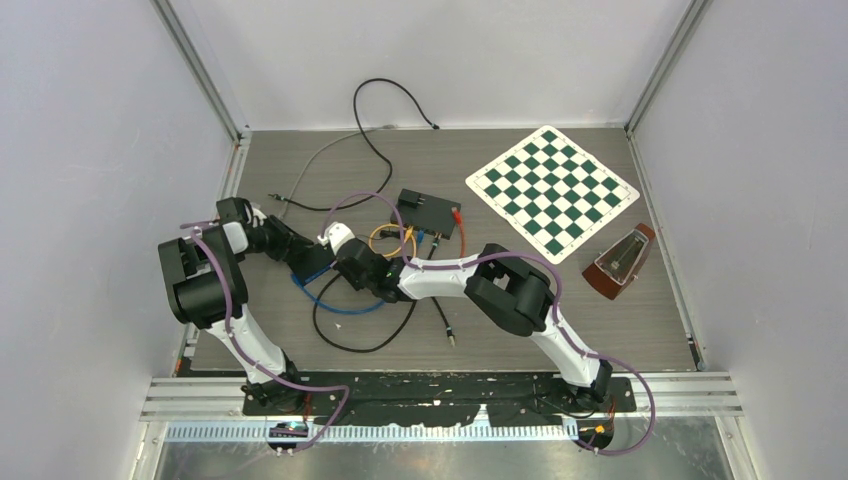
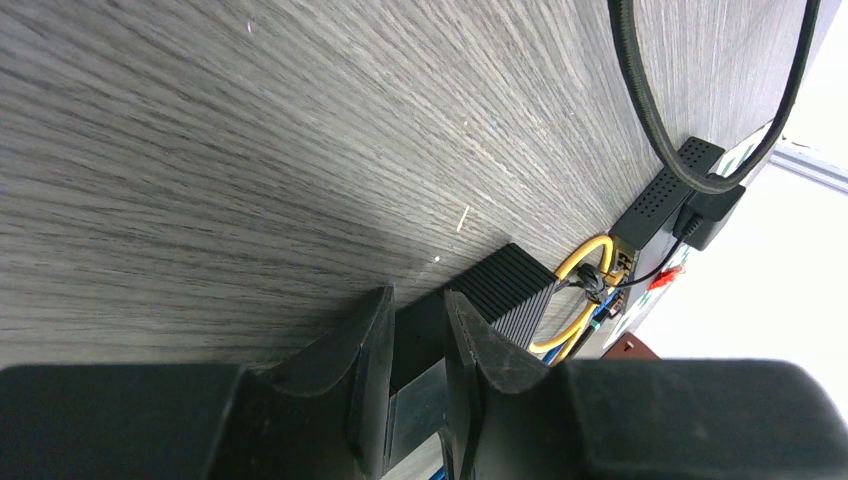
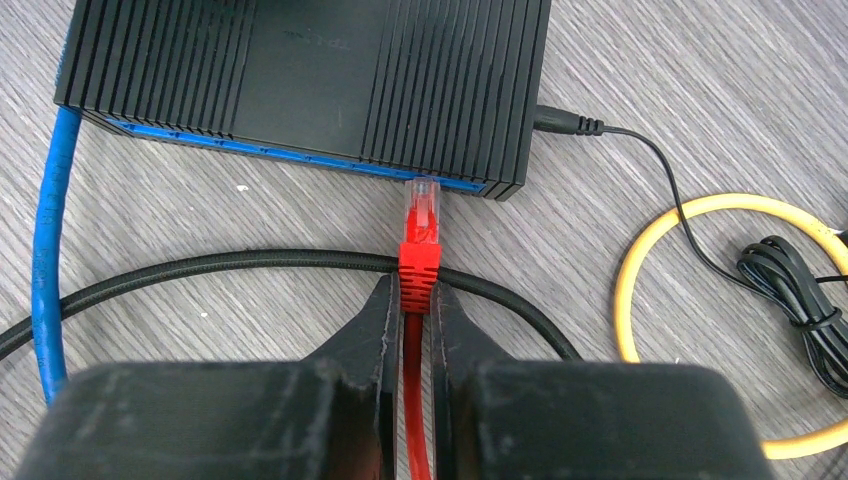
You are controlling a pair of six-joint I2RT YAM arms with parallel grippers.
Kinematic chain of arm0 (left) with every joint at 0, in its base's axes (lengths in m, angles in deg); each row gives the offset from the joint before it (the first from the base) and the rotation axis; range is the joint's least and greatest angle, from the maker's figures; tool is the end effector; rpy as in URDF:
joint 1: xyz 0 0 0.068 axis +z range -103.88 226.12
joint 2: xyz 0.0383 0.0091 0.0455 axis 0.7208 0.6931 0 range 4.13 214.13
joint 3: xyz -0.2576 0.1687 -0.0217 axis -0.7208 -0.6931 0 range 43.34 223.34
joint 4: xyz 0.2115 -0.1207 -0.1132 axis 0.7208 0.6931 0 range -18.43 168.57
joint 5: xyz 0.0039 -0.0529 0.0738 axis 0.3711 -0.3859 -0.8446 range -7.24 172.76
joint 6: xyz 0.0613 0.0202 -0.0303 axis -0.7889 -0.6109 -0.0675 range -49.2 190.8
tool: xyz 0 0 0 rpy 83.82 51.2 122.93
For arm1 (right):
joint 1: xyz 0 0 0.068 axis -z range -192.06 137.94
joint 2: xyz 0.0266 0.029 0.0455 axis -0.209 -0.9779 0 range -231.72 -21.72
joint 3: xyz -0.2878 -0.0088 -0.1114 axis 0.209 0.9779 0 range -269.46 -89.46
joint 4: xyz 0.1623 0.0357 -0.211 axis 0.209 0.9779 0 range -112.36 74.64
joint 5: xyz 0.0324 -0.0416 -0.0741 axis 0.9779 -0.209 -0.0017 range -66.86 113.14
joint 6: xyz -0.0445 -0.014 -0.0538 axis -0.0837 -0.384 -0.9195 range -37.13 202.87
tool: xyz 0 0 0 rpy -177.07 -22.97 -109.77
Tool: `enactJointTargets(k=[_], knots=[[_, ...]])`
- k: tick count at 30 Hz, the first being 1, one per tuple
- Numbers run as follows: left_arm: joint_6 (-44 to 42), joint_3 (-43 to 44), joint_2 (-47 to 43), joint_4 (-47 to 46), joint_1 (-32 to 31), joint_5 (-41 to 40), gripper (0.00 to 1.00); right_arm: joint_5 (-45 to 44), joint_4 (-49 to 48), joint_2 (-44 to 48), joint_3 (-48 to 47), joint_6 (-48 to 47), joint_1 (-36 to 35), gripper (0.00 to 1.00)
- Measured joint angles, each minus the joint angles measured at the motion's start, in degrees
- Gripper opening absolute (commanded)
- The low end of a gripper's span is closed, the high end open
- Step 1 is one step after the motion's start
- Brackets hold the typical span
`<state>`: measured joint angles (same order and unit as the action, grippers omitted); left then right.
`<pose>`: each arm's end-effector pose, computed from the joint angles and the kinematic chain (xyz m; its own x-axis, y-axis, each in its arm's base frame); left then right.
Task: Insert the plug into the switch port
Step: Insert the connector into the switch port.
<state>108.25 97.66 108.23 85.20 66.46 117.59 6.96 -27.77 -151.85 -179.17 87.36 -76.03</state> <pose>0.3461 0.0927 0.1420 -0.6380 -0.7687 -0.0449 -0.5459 0.4926 -0.6777 0.2568 0.4888 0.1509 -0.3108 -0.4649 -0.8290 -0.7407 0.6651 -0.0953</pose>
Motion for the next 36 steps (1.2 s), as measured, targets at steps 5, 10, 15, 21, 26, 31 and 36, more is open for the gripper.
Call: enactJointTargets(k=[5, 10, 15, 21, 26, 31, 36], knots=[[-0.02, 0.00, 0.00, -0.09, -0.07, 0.02, 0.27, -0.04, -0.07, 0.00, 0.00, -0.02, 0.00, 0.05], [-0.02, 0.00, 0.00, -0.13, -0.13, 0.02, 0.27, -0.02, -0.13, 0.00, 0.00, -0.04, -0.09, 0.05], [0.00, 0.00, 0.00, -0.15, -0.13, 0.02, 0.27, -0.02, -0.15, 0.00, 0.00, -0.04, -0.11, 0.05], [0.00, -0.02, 0.04, -0.28, -0.13, 0.20, 0.27, -0.04, -0.24, 0.00, 0.02, -0.04, -0.17, 0.05], [0.00, -0.07, 0.15, -0.55, -0.13, 0.42, 0.27, -0.04, -0.46, 0.02, 0.07, -0.07, -0.26, 0.05], [0.00, -0.13, 0.15, -0.68, -0.15, 0.59, 0.27, -0.13, -0.66, 0.02, 0.07, -0.07, -0.39, 0.05], [0.00, -0.13, 0.15, -0.72, -0.13, 0.63, 0.27, -0.46, -0.72, 0.02, 0.07, -0.09, -0.46, 0.05]])
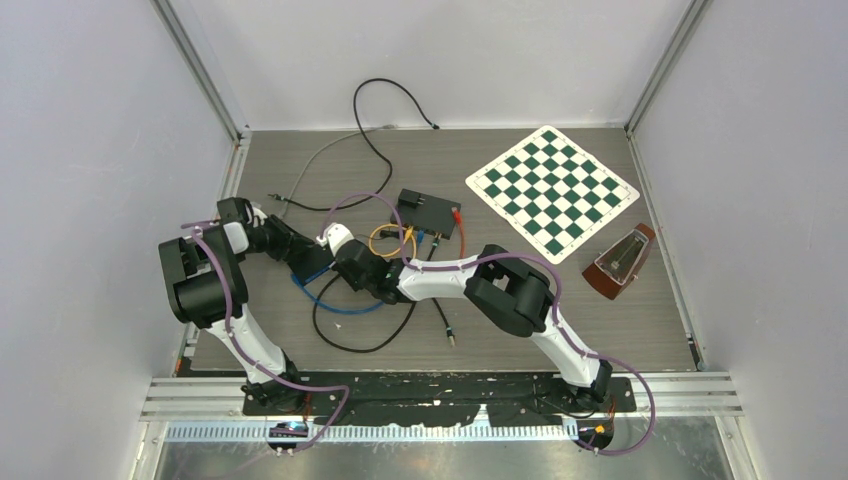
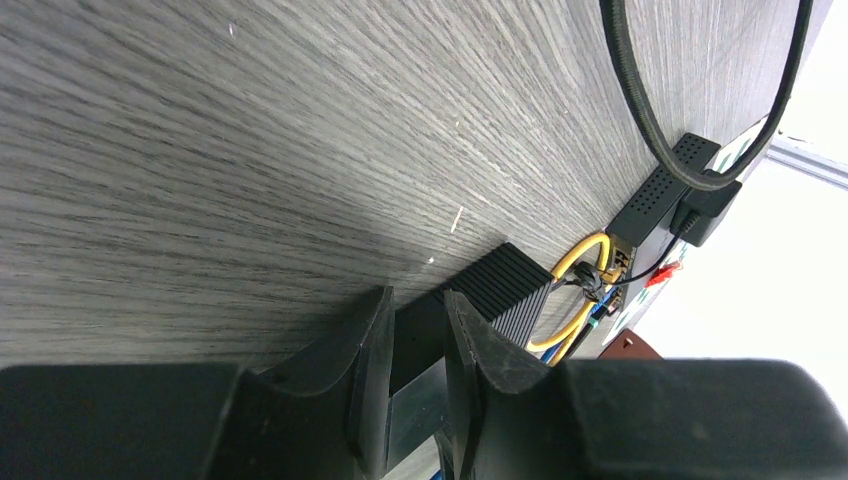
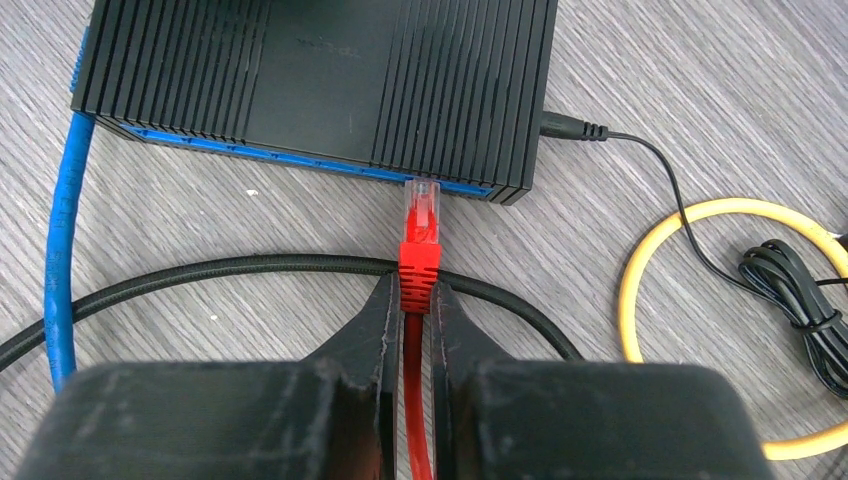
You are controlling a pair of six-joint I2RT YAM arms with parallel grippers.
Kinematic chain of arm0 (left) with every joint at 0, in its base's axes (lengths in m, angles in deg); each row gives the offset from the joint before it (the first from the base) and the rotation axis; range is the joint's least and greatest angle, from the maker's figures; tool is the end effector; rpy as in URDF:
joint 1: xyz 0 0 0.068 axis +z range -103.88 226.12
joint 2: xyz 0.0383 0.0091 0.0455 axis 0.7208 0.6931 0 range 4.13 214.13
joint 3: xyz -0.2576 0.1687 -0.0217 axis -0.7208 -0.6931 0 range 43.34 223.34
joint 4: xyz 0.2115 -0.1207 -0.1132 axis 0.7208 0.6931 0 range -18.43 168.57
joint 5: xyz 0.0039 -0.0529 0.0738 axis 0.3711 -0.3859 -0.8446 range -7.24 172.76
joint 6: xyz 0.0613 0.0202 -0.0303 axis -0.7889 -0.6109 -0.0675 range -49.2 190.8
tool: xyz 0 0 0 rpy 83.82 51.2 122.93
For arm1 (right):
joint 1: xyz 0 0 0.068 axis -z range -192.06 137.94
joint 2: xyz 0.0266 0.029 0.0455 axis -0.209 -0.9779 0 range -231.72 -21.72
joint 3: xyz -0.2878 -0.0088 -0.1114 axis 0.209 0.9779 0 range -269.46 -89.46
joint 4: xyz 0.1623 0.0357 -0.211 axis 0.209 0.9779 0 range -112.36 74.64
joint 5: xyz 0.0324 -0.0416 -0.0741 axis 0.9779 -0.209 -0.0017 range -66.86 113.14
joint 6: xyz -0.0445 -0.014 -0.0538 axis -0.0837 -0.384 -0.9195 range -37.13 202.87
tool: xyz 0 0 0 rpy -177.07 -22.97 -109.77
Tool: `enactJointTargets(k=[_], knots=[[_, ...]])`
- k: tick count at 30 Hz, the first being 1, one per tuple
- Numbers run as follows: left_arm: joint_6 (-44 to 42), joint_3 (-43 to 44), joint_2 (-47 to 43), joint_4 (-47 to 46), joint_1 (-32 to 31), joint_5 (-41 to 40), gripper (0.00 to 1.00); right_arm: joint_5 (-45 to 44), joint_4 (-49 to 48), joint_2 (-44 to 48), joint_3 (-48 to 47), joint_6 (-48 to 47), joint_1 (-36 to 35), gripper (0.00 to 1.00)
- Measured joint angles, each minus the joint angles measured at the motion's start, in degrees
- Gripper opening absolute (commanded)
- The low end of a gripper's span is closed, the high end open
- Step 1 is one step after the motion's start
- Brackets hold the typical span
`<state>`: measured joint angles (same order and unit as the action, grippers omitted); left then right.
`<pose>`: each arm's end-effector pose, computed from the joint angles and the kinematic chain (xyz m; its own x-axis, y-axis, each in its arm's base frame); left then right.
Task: Insert the plug into the switch port
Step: Insert the connector into the switch port.
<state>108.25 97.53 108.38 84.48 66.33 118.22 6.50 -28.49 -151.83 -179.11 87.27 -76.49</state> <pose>0.3472 0.0917 0.1415 -0.6430 -0.7644 -0.0467 -0.5351 0.4921 -0.6867 0.2535 0.4912 0.1521 -0.3012 -0.4591 -0.8357 -0.7412 0.6641 -0.0977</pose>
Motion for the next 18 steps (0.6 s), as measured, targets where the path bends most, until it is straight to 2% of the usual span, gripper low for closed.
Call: enactJointTargets(k=[18], knots=[[-0.39, -0.76, 0.02, -0.48, -0.11, 2.43, 0.27, -2.19, -1.16, -0.02, -0.04, -1.29, -0.13, 0.05]])
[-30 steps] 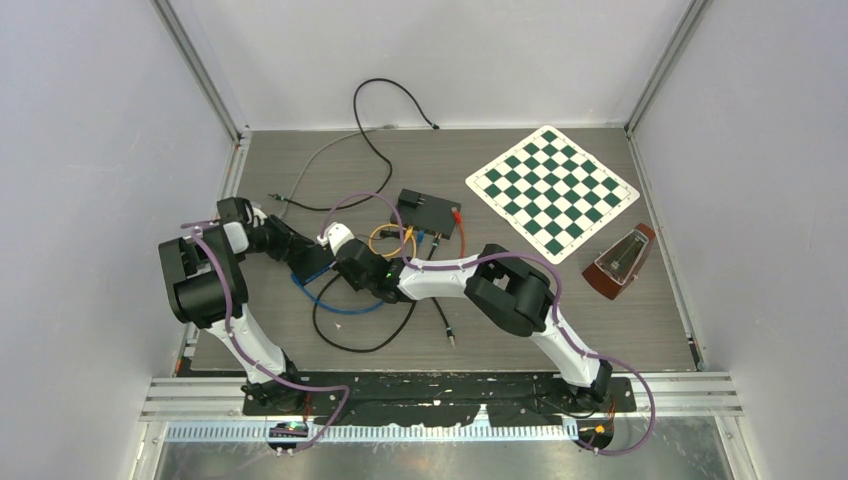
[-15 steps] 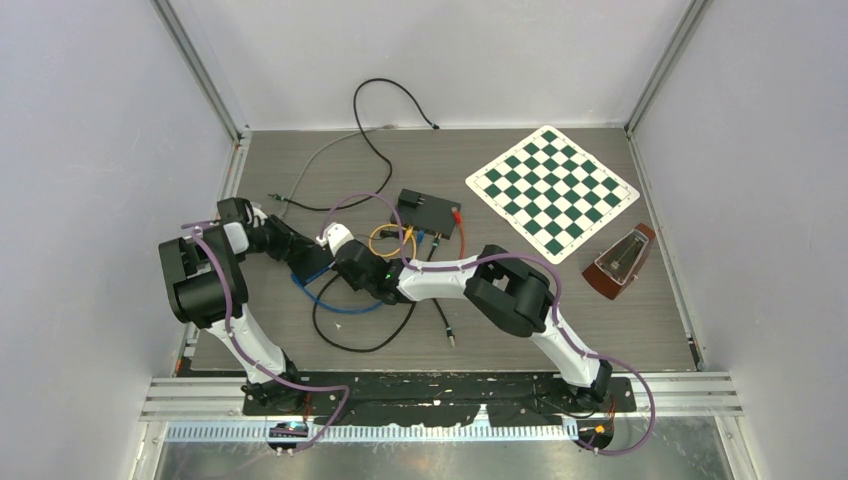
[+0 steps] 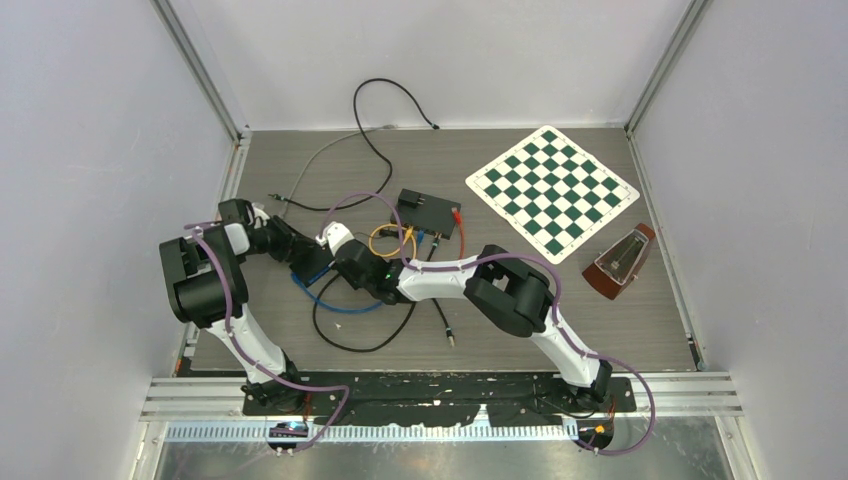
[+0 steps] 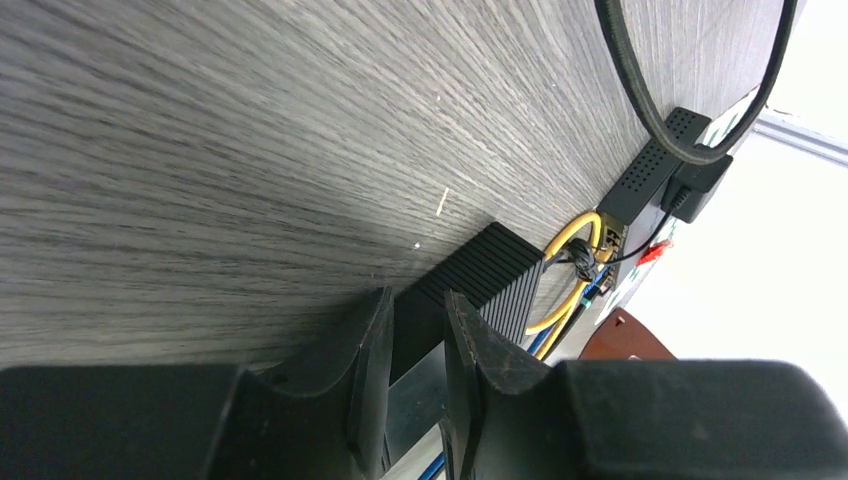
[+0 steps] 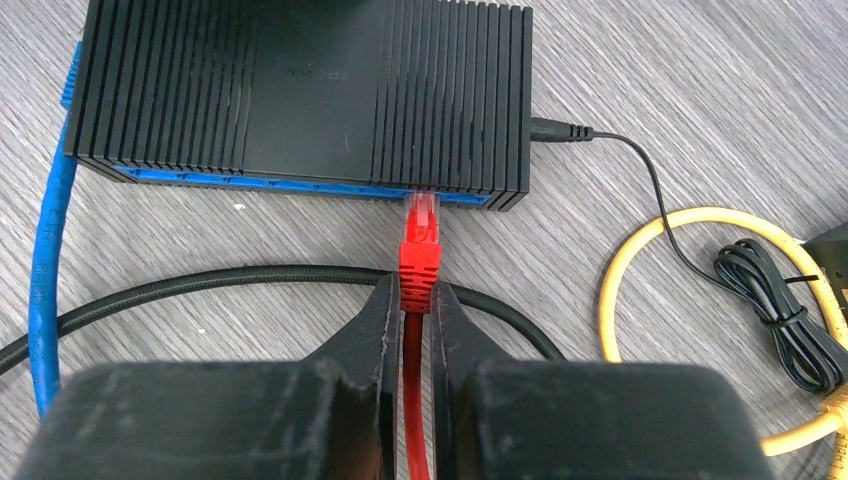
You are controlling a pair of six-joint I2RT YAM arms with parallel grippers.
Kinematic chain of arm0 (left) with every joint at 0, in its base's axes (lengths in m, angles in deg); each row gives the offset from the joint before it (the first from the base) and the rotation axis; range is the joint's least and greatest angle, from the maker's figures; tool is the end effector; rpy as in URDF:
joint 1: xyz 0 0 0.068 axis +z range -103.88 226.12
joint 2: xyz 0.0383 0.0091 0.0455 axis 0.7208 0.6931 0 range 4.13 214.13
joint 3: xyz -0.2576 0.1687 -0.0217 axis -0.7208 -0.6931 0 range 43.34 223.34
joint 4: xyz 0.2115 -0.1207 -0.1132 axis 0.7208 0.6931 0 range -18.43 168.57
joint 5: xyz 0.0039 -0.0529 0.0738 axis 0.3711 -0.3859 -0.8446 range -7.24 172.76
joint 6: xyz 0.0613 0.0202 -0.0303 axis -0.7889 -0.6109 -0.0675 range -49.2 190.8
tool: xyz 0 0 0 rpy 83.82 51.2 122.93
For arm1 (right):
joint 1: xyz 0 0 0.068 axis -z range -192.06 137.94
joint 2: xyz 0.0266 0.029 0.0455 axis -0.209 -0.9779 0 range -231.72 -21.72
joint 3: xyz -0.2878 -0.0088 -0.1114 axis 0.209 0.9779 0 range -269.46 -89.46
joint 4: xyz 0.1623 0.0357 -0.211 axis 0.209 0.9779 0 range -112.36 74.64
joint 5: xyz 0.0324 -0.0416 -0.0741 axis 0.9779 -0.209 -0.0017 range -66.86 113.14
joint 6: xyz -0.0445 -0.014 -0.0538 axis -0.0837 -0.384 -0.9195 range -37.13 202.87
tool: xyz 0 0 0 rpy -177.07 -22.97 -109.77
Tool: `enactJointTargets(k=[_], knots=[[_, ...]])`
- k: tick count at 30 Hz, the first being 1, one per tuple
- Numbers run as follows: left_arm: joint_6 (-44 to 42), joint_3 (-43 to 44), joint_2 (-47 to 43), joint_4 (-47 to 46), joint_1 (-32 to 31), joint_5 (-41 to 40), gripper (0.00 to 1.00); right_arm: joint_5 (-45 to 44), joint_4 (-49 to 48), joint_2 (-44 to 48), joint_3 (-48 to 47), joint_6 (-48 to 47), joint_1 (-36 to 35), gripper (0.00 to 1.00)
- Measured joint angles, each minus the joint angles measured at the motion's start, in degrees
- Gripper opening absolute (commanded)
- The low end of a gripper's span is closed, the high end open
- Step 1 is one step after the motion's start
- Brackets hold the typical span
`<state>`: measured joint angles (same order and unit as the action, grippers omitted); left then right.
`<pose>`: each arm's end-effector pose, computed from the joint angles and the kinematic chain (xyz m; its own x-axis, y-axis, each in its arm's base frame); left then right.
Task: Insert the plug into the switch port
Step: Insert the connector into the switch port.
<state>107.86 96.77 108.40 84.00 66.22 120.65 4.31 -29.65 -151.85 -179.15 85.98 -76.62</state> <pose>0.3450 0.0880 0.1397 -0.6623 -0.7487 -0.0285 -0.5147 0.4823 -0.7089 0.2548 0.4918 0.1547 -0.2747 -0.4578 -0.8456 -0.7247 0.6765 -0.1308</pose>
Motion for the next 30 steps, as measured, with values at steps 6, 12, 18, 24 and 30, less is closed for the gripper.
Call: enactJointTargets(k=[6, 12, 18, 24, 30], knots=[[-1.64, 0.52, 0.37, 0.50, -0.22, 1.38, 0.27, 1.33, -0.07, -0.13, 0.00, -0.50, 0.28, 0.05], [-4.83, 3.85, 1.66, 3.61, -0.42, 2.91, 0.27, 3.69, -0.94, -0.13, 0.00, -3.19, 0.81, 0.05], [-9.60, 9.14, 4.35, 8.68, -1.20, 4.33, 0.24, 5.55, -2.40, -0.13, 0.00, -5.90, 1.27, 0.05], [-11.87, 9.51, 4.68, 9.81, -1.57, 4.37, 0.23, 5.42, -3.37, -0.13, 0.68, -7.52, 1.29, 0.05], [-12.79, 9.51, 4.68, 9.94, -1.62, 4.26, 0.21, 4.79, -4.66, -0.68, 0.68, -8.92, 1.31, 0.05]])
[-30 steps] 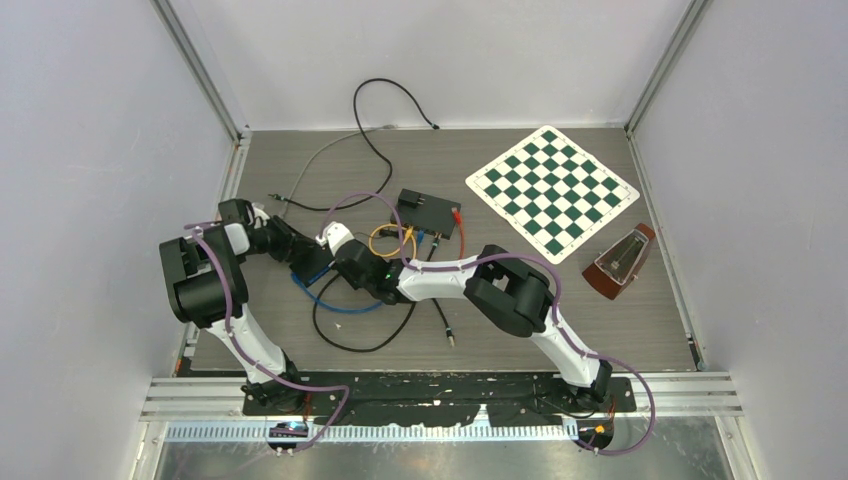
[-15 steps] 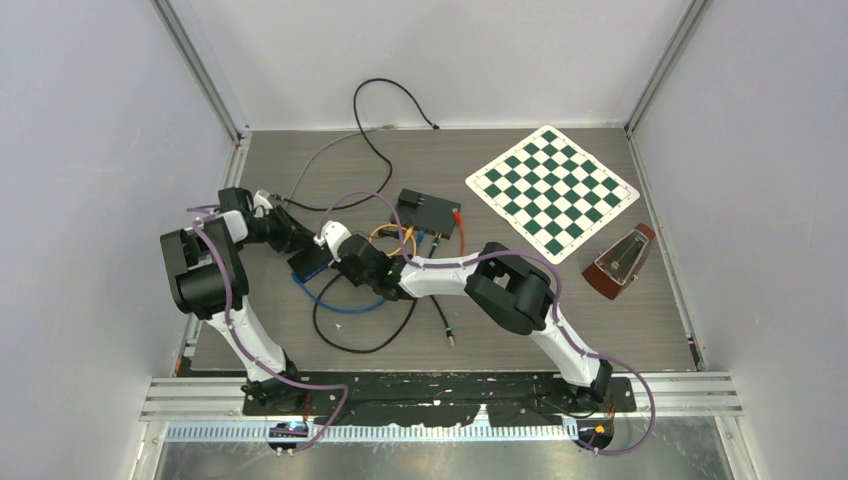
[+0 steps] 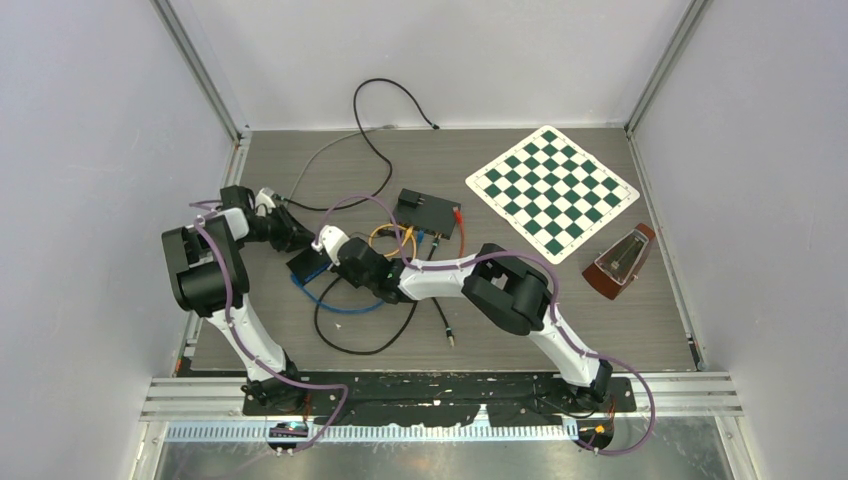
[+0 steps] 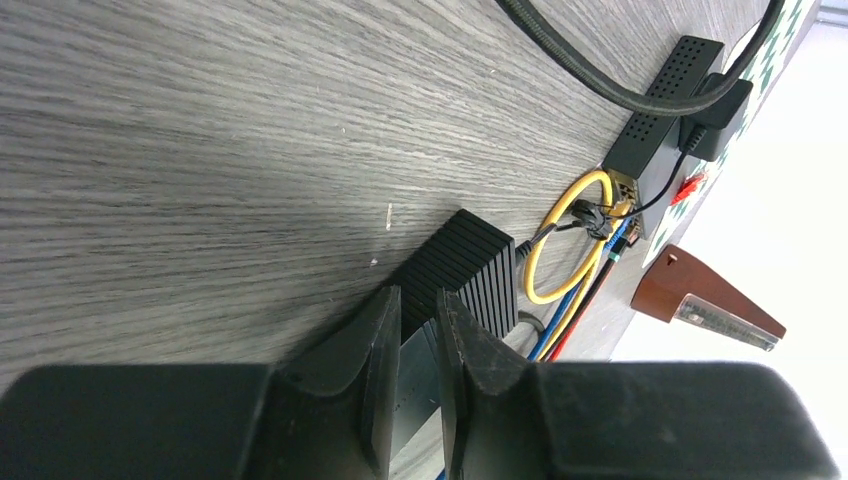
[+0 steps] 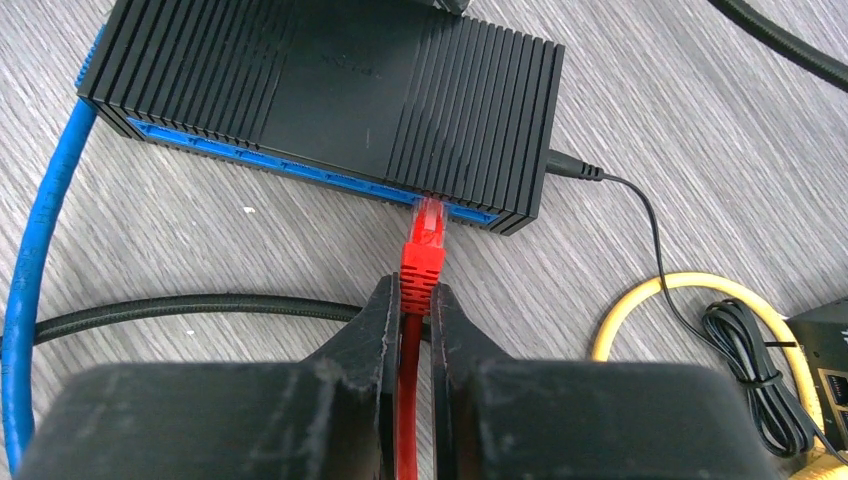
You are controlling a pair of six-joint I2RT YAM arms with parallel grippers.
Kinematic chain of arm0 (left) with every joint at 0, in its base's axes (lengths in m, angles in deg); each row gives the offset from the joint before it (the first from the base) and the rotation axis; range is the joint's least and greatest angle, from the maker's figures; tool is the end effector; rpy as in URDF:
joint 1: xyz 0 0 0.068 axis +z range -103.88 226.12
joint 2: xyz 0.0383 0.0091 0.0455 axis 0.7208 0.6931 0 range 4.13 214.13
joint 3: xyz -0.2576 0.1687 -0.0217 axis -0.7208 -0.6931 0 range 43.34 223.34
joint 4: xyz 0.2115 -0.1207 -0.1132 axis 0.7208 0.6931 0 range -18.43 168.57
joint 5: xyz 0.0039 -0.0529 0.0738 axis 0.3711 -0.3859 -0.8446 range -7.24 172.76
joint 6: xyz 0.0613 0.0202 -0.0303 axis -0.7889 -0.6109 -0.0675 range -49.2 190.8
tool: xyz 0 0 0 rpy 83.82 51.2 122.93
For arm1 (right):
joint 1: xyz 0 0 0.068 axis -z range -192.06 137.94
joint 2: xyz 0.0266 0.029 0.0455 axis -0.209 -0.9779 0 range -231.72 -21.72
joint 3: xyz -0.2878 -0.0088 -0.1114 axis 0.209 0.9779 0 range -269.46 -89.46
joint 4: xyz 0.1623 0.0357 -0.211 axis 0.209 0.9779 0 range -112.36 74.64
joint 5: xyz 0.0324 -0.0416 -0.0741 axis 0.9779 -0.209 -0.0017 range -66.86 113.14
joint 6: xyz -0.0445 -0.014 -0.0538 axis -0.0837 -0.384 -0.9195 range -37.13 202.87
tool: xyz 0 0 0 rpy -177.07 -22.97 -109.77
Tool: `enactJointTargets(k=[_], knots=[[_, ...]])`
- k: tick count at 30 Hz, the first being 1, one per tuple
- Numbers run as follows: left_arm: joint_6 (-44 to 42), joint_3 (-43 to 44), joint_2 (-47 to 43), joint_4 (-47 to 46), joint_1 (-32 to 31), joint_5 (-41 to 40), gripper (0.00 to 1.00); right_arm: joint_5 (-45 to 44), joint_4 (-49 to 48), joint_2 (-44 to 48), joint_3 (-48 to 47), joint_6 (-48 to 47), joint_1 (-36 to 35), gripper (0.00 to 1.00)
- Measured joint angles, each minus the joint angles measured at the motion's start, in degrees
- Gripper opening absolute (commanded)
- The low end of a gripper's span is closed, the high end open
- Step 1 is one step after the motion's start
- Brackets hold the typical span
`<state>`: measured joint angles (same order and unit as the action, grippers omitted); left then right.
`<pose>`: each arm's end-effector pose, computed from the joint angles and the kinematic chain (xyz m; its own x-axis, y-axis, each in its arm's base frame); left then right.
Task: Insert the plug into the switch port
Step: Insert the connector into the switch port.
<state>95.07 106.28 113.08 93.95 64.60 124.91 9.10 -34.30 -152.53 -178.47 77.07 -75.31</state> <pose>0.3723 0.0830 0.1488 -0.8036 -0.5898 -0.0794 -0.3628 0.5913 -0.7202 0.2640 0.4923 0.1526 -0.1450 -0.5054 -0.8506 -0.7902 0.5765 -0.2078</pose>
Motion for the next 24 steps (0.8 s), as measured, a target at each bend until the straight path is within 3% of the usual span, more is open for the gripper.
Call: enactJointTargets(k=[24], knots=[[-2.69, -3.52, -2.38, -6.82, 0.04, 0.68, 0.17, 0.85, -2.89, -2.64, -1.90, 0.57, 0.85, 0.05]])
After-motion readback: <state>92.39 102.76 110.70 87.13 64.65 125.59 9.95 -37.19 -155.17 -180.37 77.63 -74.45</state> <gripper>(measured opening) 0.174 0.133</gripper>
